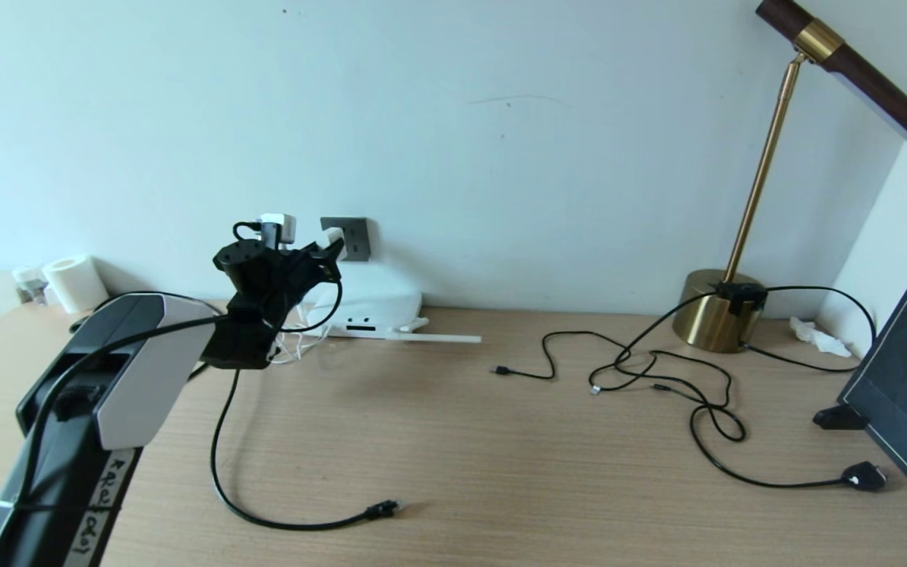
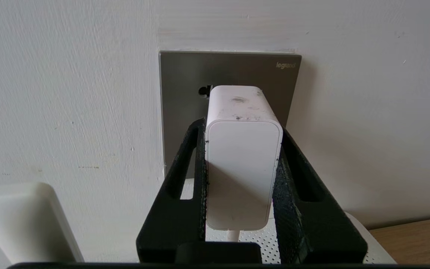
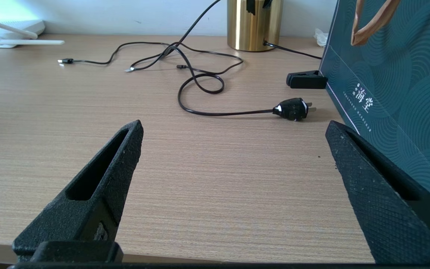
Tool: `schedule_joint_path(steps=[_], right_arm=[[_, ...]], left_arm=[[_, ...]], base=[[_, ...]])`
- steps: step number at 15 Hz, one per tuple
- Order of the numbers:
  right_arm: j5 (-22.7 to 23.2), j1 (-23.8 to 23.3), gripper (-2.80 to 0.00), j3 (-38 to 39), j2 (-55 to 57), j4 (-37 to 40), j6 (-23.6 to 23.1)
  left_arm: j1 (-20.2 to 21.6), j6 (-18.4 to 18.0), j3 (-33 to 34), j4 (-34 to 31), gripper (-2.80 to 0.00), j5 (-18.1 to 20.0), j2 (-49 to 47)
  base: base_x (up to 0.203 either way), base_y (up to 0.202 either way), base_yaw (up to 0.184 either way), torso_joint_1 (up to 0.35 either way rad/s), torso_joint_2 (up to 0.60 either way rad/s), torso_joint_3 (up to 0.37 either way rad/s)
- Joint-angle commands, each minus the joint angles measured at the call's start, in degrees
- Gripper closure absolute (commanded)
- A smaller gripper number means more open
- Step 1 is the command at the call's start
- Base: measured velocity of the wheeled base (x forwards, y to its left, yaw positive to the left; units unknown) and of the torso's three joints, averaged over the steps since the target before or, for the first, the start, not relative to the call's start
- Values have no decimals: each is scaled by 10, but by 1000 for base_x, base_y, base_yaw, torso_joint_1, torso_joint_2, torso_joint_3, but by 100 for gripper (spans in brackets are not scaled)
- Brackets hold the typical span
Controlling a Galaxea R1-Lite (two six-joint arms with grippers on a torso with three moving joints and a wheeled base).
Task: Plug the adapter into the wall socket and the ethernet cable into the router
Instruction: Plug plug into socket
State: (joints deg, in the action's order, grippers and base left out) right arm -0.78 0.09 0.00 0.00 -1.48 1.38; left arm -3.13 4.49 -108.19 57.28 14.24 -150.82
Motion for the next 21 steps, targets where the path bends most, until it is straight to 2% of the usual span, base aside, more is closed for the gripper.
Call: schedule_joint_path(steps=[1,21], right_arm=[[0,0,-280,7,0,0,0],[0,0,-280,7,-1,0,0]], left_arm=[[-1,-1,-12,1,0,-2,-8],[0,-3,-22,-11,0,-15,-12]], base=[[0,0,0,0,0,0],[0,0,0,0,0,0]])
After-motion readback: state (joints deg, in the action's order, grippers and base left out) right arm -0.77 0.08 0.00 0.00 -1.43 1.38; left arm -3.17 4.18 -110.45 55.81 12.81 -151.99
